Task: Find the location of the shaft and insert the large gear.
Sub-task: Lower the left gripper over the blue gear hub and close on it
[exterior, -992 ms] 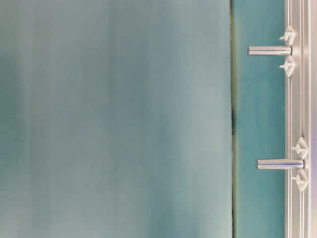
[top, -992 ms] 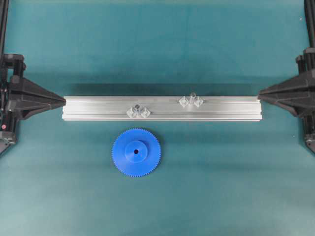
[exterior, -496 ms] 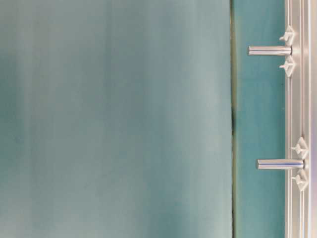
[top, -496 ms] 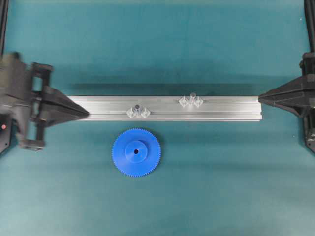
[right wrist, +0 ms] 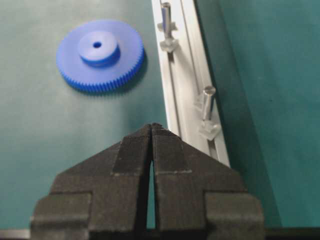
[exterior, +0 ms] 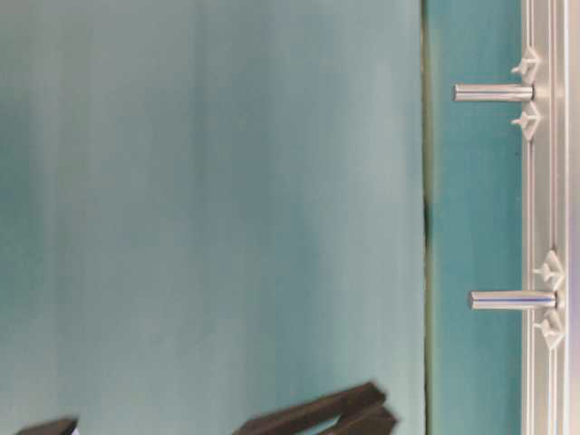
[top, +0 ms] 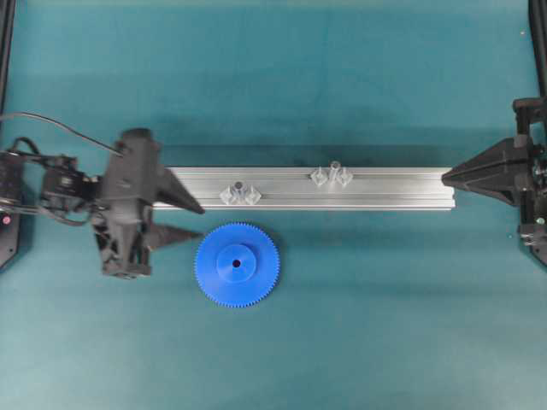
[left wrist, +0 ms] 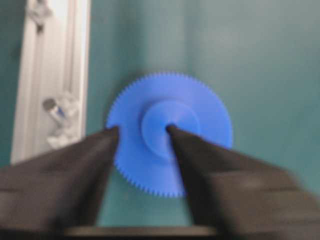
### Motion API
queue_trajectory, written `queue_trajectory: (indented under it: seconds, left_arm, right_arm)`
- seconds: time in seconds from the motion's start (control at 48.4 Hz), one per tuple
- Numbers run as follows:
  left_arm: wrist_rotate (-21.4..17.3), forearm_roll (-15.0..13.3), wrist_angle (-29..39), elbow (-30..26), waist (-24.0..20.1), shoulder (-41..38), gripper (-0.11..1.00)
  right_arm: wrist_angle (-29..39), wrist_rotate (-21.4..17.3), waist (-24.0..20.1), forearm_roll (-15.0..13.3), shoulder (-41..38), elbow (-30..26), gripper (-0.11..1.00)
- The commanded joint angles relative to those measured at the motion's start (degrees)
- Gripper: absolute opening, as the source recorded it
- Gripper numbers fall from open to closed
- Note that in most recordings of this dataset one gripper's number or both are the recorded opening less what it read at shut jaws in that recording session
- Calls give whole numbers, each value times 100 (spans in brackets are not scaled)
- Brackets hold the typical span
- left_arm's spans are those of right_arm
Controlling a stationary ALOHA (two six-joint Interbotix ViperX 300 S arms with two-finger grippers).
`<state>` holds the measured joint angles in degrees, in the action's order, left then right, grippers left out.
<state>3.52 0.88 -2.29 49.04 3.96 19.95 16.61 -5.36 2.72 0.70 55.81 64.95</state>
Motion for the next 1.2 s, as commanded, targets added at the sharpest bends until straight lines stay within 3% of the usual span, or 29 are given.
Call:
queue_trajectory:
  seconds: [0.0, 0.062, 0.124, 0.351, 0.662, 1.178]
  left_arm:
    - [70, 18, -9, -272, 44, -176, 68]
    - [105, 18, -9, -360, 79, -325, 84]
    - [123, 18, -9, -439, 88, -501, 92]
    - [141, 26, 114, -721, 158, -1266, 92]
    - [123, 18, 729, -1336, 193, -2092, 92]
    - [141, 18, 1107, -1573, 237, -2461, 92]
  right_arm:
    - [26, -26, 18, -9, -79, -141, 5]
    - [88, -26, 18, -9, -79, -132, 5]
    - [202, -26, 18, -9, -79, -132, 5]
    - [747, -26, 18, -9, -70, -149, 5]
    - [817, -26, 26, -9, -26, -114, 5]
    - [826, -26, 105, -9, 105, -35, 5]
